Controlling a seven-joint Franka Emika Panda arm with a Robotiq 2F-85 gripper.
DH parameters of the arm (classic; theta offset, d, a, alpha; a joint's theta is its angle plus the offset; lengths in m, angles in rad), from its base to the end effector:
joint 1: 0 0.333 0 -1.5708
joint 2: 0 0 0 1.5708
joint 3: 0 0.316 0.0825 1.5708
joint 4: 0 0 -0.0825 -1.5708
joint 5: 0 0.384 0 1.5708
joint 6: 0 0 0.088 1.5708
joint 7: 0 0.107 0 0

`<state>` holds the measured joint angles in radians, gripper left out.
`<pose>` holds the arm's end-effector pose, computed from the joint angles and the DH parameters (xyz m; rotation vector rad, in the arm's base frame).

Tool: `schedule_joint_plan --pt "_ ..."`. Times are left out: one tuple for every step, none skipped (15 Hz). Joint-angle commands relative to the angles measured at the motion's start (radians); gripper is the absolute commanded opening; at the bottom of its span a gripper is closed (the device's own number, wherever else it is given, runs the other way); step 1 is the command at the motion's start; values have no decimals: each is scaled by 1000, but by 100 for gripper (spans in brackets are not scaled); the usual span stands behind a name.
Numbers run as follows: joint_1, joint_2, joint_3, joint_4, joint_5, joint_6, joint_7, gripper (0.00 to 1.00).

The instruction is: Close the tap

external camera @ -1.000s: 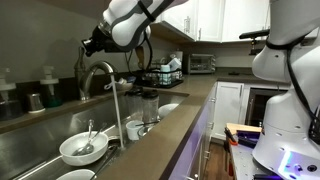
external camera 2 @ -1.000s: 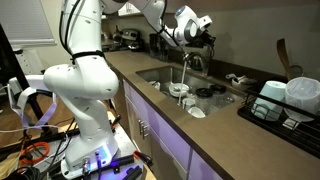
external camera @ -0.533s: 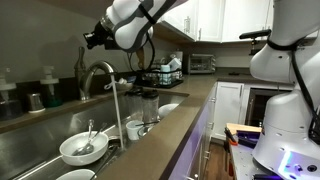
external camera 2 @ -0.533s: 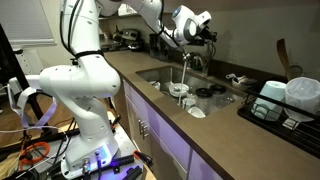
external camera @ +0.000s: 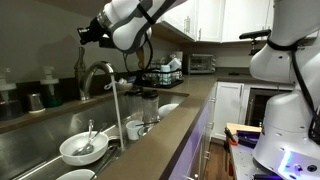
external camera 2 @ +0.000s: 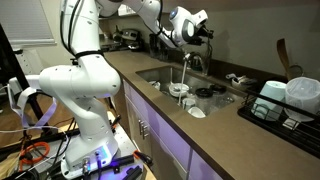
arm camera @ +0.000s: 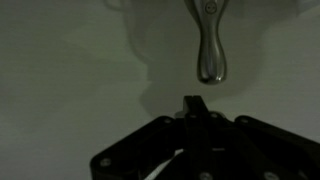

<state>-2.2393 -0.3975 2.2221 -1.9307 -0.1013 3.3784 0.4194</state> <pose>0.6498 0.0795 0.4974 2.5475 -0.0874 1.7586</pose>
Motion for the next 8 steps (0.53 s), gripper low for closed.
schedule_joint_plan --pt "-52 4 61 14 -6 32 17 4" --pt "-66 5 80 21 -10 26 16 5" --pt "-85 7 104 29 -16 13 14 4" --pt "-102 6 124 37 -21 4 12 5" --pt "-124 7 149 47 -27 -9 10 4" --pt "-146 6 174 58 -30 -17 9 4" --pt "-166 3 194 70 -33 -27 6 4" --pt "-186 1 215 81 -36 -39 3 5"
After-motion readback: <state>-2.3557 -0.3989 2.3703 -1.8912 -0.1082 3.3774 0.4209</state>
